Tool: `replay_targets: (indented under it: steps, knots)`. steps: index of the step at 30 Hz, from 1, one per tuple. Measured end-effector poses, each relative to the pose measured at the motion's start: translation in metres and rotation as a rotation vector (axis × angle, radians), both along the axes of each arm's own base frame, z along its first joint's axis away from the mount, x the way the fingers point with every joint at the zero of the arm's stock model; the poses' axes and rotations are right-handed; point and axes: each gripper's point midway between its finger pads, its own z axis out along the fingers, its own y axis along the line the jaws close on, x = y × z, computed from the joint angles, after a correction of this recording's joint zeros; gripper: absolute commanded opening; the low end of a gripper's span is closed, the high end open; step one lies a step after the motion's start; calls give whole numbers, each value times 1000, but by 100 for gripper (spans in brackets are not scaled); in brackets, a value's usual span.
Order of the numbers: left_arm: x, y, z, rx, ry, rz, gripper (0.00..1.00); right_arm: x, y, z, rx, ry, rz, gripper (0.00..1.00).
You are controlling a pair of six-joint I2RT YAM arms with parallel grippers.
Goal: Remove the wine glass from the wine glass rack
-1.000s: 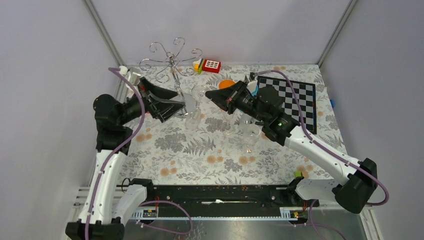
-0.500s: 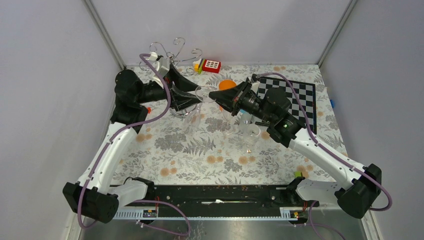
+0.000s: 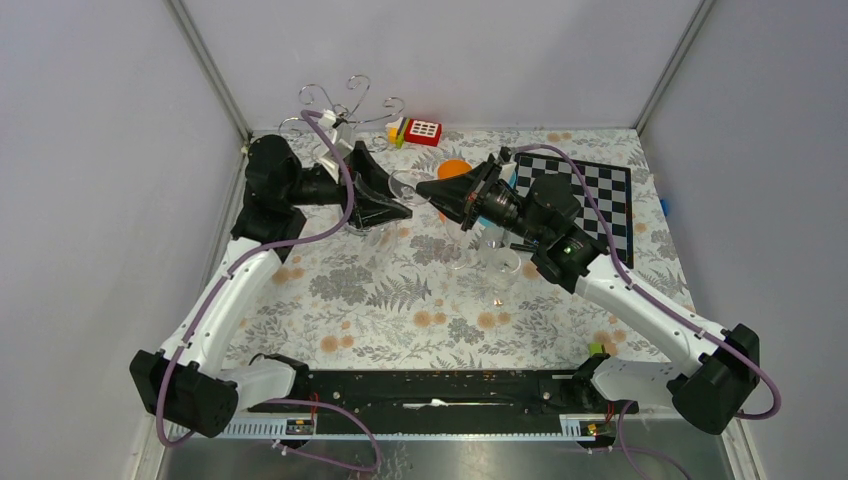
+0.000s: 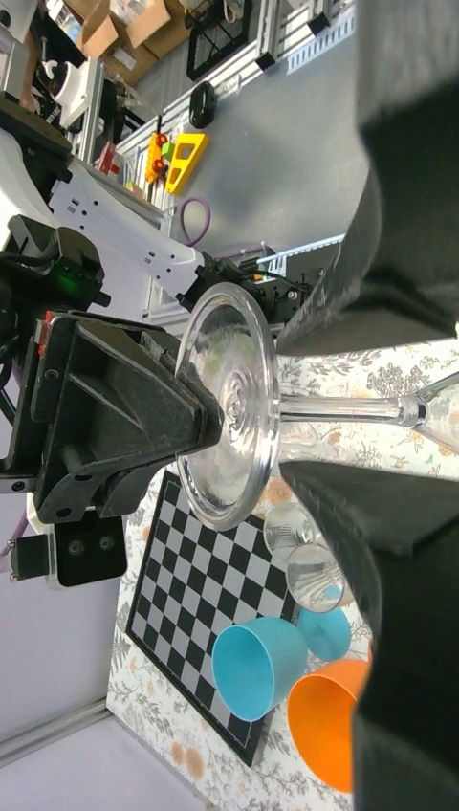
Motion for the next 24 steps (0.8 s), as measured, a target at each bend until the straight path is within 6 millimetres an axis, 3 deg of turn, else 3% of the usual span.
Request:
replay_targets:
  steps: [4, 9, 11, 12, 19, 21, 24]
  knots:
    - [-1, -3, -4, 6, 16, -18, 28, 1, 0, 0, 0, 0, -2, 0]
    - [0, -4, -10, 17, 43, -33, 0, 3, -1, -1, 0, -2, -9, 0]
    - [-1, -5, -11, 19, 41, -39, 0, 4, -1, -2, -3, 1, -11, 0]
    - [-1, -5, -11, 19, 41, -39, 0, 4, -1, -2, -3, 0, -11, 5]
    - [7, -6, -11, 16, 64, 8, 0, 5, -2, -2, -26, -57, -26, 75]
    - [13, -6, -9, 10, 91, 44, 0, 6, -5, 2, -31, -104, -53, 82]
    - [25, -7, -3, -17, 122, 115, 0, 4, -14, 9, -31, -182, -103, 85]
